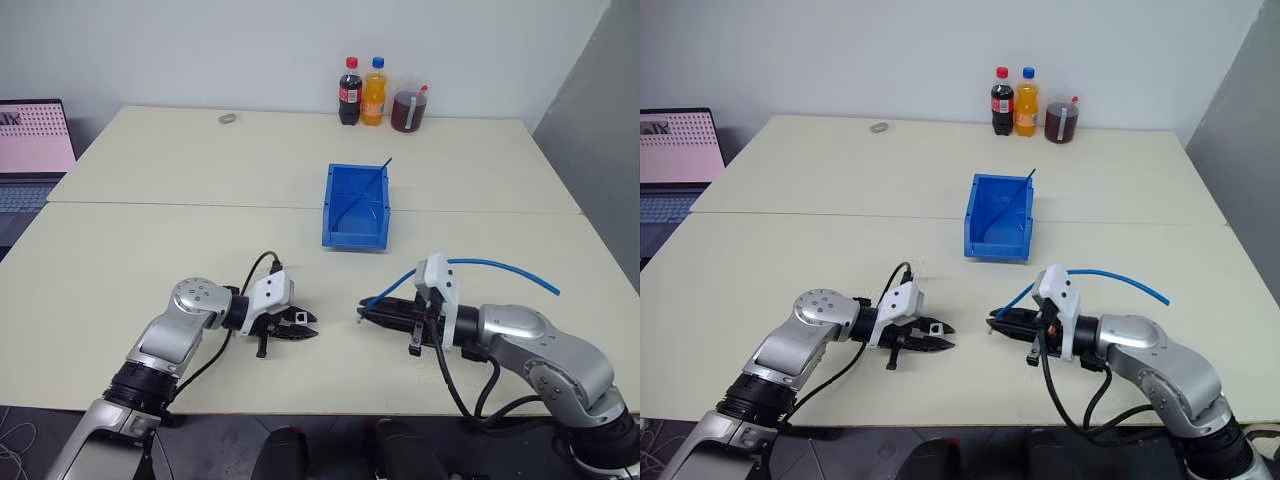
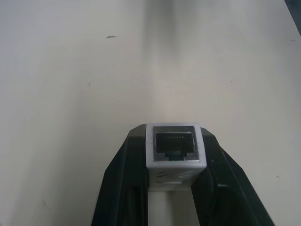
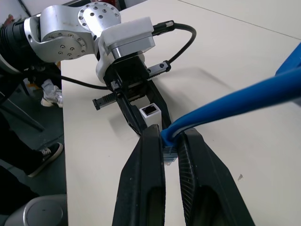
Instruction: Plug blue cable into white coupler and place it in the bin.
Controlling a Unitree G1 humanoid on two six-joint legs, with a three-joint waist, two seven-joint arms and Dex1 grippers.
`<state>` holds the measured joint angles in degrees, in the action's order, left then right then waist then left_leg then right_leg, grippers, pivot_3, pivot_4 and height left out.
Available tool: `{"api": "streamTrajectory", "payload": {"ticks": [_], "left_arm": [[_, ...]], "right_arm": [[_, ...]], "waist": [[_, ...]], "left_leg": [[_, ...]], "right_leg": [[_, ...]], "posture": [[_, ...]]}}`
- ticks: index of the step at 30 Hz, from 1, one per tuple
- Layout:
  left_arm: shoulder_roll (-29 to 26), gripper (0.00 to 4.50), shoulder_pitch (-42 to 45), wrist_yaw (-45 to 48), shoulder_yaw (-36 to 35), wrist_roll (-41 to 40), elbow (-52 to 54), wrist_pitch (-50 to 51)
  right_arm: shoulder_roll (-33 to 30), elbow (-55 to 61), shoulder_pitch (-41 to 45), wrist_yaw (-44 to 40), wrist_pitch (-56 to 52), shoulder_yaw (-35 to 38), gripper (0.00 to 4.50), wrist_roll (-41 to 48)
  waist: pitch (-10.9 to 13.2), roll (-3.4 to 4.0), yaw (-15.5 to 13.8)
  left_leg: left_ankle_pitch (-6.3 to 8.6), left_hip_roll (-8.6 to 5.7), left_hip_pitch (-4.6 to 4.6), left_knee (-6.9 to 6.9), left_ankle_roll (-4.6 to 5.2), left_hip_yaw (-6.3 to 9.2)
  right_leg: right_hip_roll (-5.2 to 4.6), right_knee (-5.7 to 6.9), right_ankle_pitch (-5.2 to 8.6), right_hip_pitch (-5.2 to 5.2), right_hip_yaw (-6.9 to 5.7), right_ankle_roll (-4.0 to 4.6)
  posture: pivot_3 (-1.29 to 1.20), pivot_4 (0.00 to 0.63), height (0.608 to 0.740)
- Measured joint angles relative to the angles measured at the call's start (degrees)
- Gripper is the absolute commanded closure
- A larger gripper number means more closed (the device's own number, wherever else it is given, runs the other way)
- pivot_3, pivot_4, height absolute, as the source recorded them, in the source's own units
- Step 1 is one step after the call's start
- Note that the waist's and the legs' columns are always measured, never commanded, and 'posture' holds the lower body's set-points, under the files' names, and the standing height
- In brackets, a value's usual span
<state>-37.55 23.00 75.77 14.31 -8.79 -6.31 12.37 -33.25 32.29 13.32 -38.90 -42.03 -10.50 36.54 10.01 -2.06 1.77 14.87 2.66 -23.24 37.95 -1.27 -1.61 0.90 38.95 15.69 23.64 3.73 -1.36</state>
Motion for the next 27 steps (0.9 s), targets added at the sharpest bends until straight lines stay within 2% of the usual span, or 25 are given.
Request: {"api": "streamTrajectory", "payload": {"ticks": [15, 27], "left_arm": [[-0.16, 3.69, 3.27, 4.56, 2.35, 0.82, -7.21, -8.64], [-0.44, 3.69, 3.47, 5.05, 2.63, 0.81, -8.44, -10.46]], "right_arm": [[7.78, -17.56, 12.83, -9.93, 16.16, -13.91, 4.39, -17.14], [14.13, -23.85, 17.08, -11.12, 18.35, -20.19, 4.39, -25.38]], "waist": [[-0.04, 0.03, 0.04], [-0.09, 0.03, 0.12]], "left_leg": [[0.01, 0.00, 0.28, -0.01, 0.01, -0.13], [0.01, 0.03, 0.32, -0.01, 0.01, -0.14]], "right_leg": [[0.03, 0.04, -0.01, -0.18, -0.07, 0.02], [0.03, 0.08, -0.05, -0.18, -0.05, 0.13]], "posture": [[0.00, 0.150, 0.740], [0.00, 0.150, 0.740]]}}
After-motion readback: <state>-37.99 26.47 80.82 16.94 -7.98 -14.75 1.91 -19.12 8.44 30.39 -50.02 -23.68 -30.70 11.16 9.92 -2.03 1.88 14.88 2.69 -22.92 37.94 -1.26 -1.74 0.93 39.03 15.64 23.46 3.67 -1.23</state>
